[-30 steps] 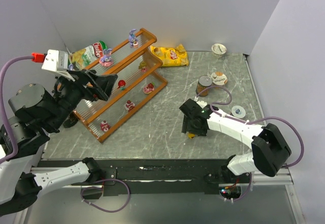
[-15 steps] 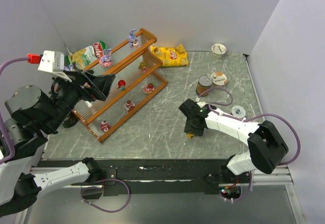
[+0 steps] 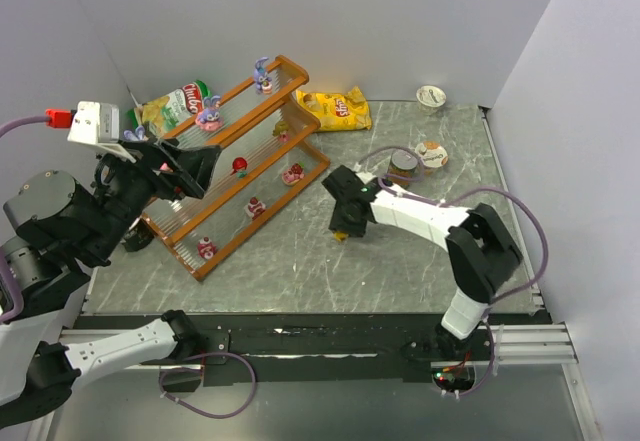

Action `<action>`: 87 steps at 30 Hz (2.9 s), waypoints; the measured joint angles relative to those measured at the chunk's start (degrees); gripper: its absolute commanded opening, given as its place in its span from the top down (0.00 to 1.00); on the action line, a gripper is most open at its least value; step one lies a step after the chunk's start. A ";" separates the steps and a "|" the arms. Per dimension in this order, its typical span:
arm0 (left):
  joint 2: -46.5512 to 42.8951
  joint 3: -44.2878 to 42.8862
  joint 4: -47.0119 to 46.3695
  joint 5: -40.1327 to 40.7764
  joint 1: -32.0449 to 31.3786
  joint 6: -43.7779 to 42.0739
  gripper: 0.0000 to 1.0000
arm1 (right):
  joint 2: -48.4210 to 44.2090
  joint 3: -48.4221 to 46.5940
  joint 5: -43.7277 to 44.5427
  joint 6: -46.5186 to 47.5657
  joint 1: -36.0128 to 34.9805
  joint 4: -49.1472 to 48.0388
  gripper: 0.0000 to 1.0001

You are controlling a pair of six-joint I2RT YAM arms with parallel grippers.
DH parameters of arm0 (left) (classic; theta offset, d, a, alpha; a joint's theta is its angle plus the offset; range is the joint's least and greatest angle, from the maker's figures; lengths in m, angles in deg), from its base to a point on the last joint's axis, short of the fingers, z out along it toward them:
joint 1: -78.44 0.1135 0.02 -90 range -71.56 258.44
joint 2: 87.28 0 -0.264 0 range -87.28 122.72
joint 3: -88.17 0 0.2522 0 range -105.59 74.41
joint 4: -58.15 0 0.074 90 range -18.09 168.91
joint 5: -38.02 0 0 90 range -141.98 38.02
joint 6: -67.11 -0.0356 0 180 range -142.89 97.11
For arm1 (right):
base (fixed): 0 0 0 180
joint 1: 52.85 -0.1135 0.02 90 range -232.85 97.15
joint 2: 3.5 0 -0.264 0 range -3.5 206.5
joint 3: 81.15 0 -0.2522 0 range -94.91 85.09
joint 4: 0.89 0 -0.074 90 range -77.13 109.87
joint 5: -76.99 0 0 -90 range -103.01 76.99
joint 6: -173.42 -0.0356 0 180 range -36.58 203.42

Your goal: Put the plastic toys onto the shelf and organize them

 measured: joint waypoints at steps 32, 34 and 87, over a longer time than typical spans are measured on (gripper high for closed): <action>-0.61 -0.04 0.24 1.49 0.00 -0.02 0.04 | 15.02 -18.73 5.16 5.95 -4.96 1.81 0.05; -0.61 -0.04 0.24 1.51 0.00 0.00 0.04 | 14.49 -18.34 4.48 8.15 -4.96 1.07 0.03; 0.28 -1.60 1.14 1.84 0.00 1.05 0.04 | 14.08 -11.06 -23.21 74.88 0.87 -11.32 0.24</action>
